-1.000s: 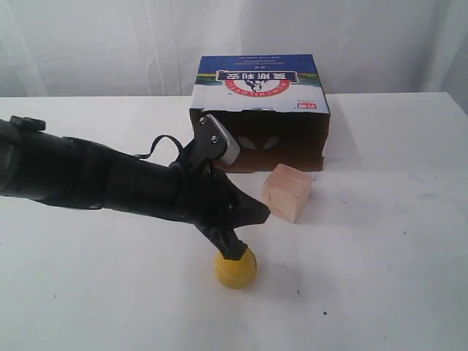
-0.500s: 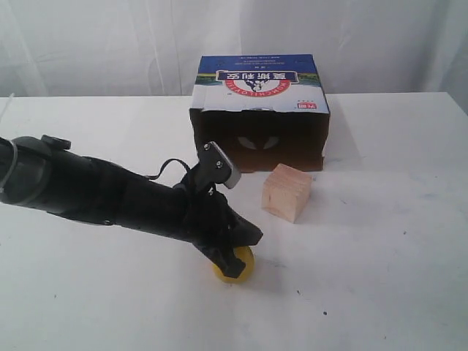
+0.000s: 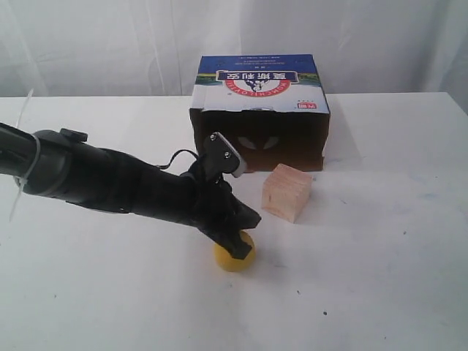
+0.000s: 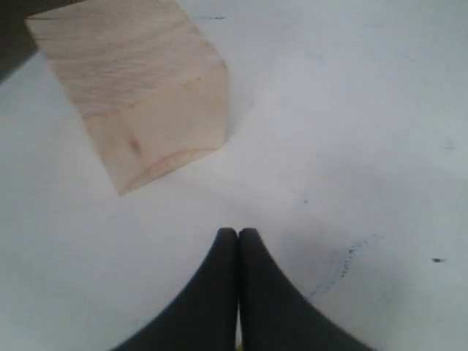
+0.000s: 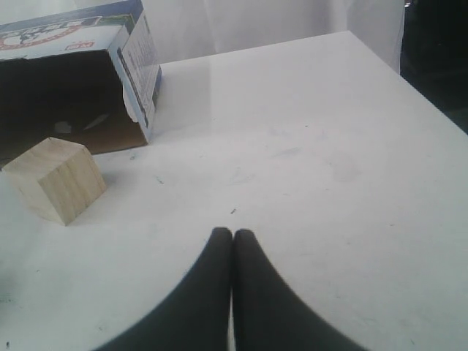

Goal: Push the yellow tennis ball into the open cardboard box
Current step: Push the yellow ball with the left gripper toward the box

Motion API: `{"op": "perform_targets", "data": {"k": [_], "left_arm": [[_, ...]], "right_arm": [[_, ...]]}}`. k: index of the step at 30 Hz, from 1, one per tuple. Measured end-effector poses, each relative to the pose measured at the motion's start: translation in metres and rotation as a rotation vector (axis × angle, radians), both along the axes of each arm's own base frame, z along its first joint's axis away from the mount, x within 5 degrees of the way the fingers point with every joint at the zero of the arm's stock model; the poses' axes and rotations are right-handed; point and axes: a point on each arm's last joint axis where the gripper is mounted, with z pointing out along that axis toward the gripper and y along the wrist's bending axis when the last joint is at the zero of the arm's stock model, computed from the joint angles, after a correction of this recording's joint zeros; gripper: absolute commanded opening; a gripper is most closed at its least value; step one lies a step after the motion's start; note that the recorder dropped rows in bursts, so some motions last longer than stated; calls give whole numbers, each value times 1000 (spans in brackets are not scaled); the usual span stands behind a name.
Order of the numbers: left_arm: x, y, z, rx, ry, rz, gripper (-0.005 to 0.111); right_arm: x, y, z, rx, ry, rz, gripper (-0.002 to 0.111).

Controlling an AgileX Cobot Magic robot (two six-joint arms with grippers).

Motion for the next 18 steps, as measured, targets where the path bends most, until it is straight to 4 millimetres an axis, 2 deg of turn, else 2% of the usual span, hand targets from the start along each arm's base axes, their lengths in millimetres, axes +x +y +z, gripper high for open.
{"op": "perform_targets", "data": {"k": [6, 18], "left_arm": [[12, -1, 2, 39, -43, 54, 0], [16, 5, 14, 72, -91, 111, 0]], "right_arm": [[0, 0, 0, 0, 0, 0, 0], [0, 0, 0, 0, 0, 0, 0]]}}
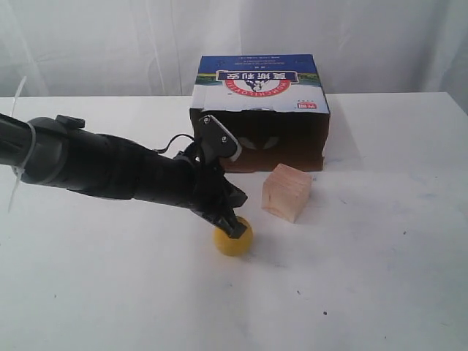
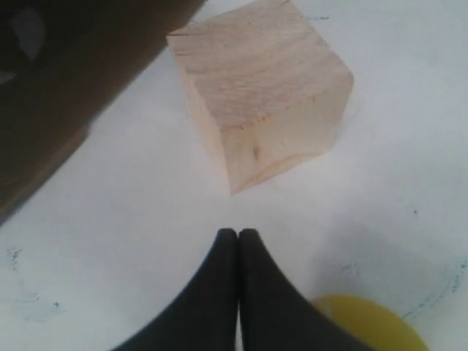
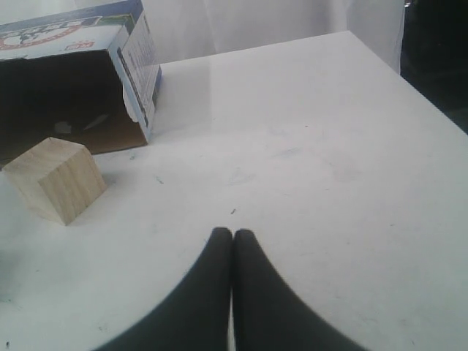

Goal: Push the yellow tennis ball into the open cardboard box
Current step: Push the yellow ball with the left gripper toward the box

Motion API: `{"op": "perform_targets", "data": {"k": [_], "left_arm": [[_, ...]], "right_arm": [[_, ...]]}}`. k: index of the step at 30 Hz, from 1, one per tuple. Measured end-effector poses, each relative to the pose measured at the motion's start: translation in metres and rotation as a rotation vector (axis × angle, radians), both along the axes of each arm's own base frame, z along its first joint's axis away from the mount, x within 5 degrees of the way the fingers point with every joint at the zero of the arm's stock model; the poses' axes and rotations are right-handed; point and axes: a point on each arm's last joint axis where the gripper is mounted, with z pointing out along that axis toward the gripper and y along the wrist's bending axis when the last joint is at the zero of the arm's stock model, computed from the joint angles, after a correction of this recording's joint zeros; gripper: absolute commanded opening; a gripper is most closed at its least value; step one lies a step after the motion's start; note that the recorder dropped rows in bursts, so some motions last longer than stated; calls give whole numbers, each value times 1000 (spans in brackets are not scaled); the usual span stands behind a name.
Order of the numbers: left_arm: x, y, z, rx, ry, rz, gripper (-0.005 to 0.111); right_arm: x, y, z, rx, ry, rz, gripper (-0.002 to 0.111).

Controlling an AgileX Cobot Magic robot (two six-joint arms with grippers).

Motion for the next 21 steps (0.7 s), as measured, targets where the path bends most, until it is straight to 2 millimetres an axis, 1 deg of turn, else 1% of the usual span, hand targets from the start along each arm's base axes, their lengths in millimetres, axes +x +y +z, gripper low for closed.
{"op": "perform_targets", "data": {"k": [2, 4, 7, 9, 11, 13, 14, 17, 21], "left_arm": [[0, 0, 0, 3, -1, 3, 0], [0, 1, 5, -4, -10, 3, 0], [-3, 1, 23, -44, -36, 1, 0], [-4, 1, 28, -60, -41, -5, 0], [-9, 4, 21, -47, -15, -3, 0], [-18, 11, 8, -23, 35, 7, 0], [-24, 15, 6, -20, 51, 3, 0], [-31, 20, 8, -21, 60, 3, 0], [-36, 22, 5, -21, 74, -6, 0]], "right_arm": [[0, 0, 0, 0, 0, 0, 0], [0, 0, 0, 0, 0, 0, 0], [0, 0, 0, 0, 0, 0, 0], [0, 0, 0, 0, 0, 0, 0], [0, 0, 0, 0, 0, 0, 0], [0, 0, 0, 0, 0, 0, 0], [0, 0, 0, 0, 0, 0, 0], [0, 0, 0, 0, 0, 0, 0], [0, 0, 0, 0, 0, 0, 0]]}}
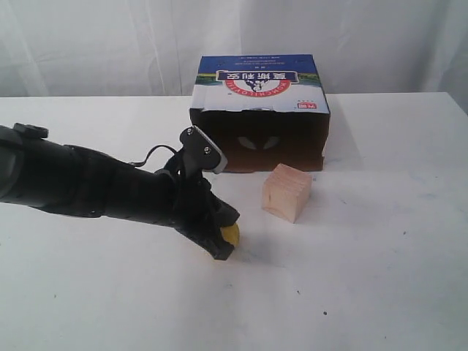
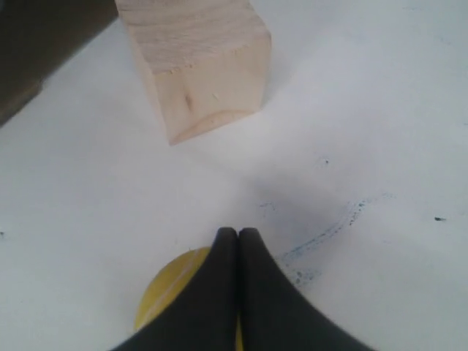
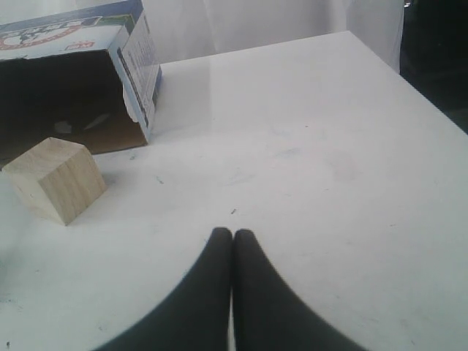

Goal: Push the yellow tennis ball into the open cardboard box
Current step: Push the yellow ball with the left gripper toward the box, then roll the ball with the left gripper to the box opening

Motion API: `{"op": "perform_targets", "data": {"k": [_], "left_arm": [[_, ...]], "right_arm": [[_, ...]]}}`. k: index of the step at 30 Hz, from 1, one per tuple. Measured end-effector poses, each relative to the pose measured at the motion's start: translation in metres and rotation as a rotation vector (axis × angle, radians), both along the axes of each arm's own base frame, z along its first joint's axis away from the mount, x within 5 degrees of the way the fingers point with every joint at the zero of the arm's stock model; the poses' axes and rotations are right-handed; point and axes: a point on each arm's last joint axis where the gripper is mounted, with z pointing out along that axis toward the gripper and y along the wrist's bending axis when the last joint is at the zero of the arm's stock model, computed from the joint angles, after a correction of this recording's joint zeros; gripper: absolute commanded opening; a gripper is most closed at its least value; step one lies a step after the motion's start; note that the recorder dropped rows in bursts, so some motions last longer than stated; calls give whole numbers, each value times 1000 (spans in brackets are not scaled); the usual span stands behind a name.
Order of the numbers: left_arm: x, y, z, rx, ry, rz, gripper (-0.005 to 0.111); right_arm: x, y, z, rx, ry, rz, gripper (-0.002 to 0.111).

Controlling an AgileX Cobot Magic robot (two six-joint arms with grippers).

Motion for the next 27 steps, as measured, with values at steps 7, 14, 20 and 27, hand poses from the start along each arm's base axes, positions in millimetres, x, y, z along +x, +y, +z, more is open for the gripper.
{"op": "perform_targets", "data": {"k": [7, 14, 20, 27], "left_arm": [[-1, 0, 0, 3, -13, -24, 0], [6, -3, 5, 9, -49, -17, 0], [17, -5, 15, 21, -96, 22, 0], [18, 7, 43, 52, -186, 114, 0]], "right_arm": [[0, 0, 0, 0, 0, 0, 0], [0, 0, 0, 0, 0, 0, 0], [0, 0, 0, 0, 0, 0, 0], [0, 0, 0, 0, 0, 0, 0]]}}
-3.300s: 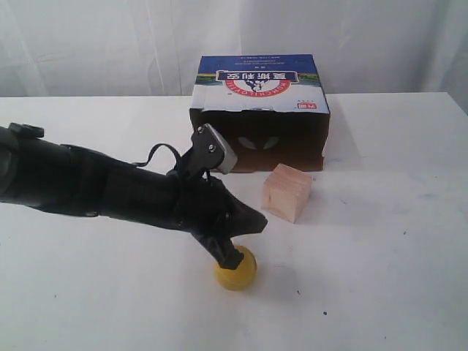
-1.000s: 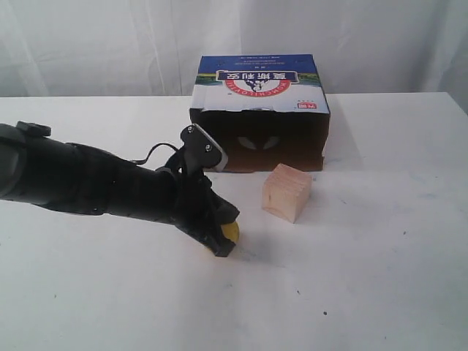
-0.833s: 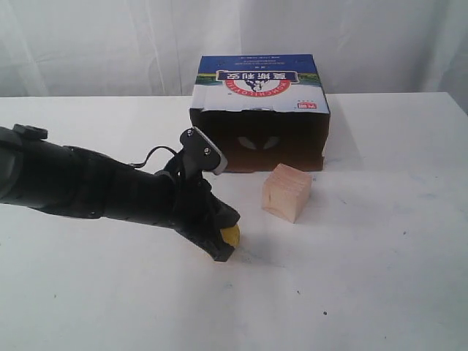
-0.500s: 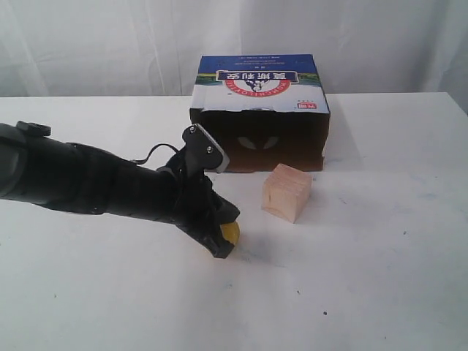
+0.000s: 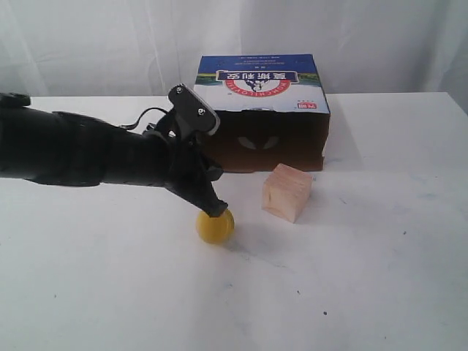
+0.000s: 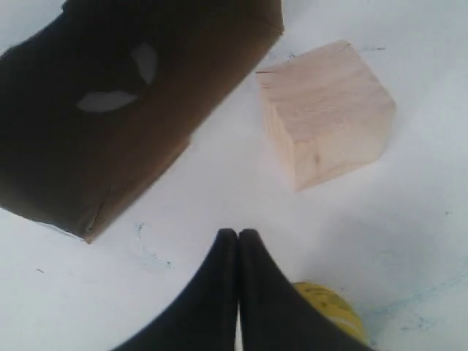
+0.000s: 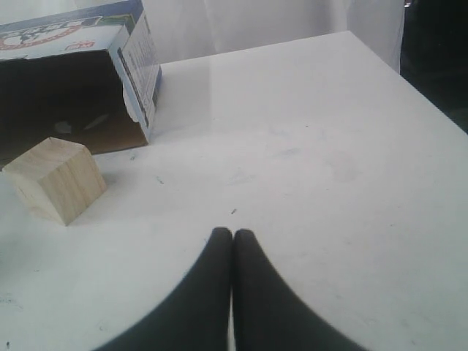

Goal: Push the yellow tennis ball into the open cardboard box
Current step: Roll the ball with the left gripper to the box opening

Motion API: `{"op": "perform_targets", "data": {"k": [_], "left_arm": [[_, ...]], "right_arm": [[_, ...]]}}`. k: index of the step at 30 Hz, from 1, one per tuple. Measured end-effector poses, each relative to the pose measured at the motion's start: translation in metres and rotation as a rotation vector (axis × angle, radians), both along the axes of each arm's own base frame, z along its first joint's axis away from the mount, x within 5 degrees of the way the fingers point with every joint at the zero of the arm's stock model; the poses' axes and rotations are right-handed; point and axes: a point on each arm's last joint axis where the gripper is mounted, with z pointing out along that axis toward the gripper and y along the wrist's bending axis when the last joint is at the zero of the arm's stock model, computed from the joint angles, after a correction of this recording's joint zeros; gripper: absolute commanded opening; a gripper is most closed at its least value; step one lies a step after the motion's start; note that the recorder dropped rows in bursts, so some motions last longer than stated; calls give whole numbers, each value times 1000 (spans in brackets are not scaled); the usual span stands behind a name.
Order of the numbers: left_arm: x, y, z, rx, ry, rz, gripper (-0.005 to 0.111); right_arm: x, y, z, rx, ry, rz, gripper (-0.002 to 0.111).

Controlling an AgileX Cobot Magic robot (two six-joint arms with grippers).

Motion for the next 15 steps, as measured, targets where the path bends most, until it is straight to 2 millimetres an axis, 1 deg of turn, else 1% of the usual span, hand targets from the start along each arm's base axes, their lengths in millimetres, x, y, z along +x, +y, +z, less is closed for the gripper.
{"op": "perform_targets", "data": {"k": [3, 6, 10, 15], "left_arm": [[-9, 2, -6, -7, 30, -30, 0], [-17, 7, -21, 17, 75, -37, 0], [-13, 14, -35, 31, 116, -25, 0], [-3, 22, -45, -50, 176, -61, 0]], "right_arm": [[0, 0, 0, 0, 0, 0, 0], [0, 0, 0, 0, 0, 0, 0], [0, 0, 0, 0, 0, 0, 0], [0, 0, 0, 0, 0, 0, 0]]}}
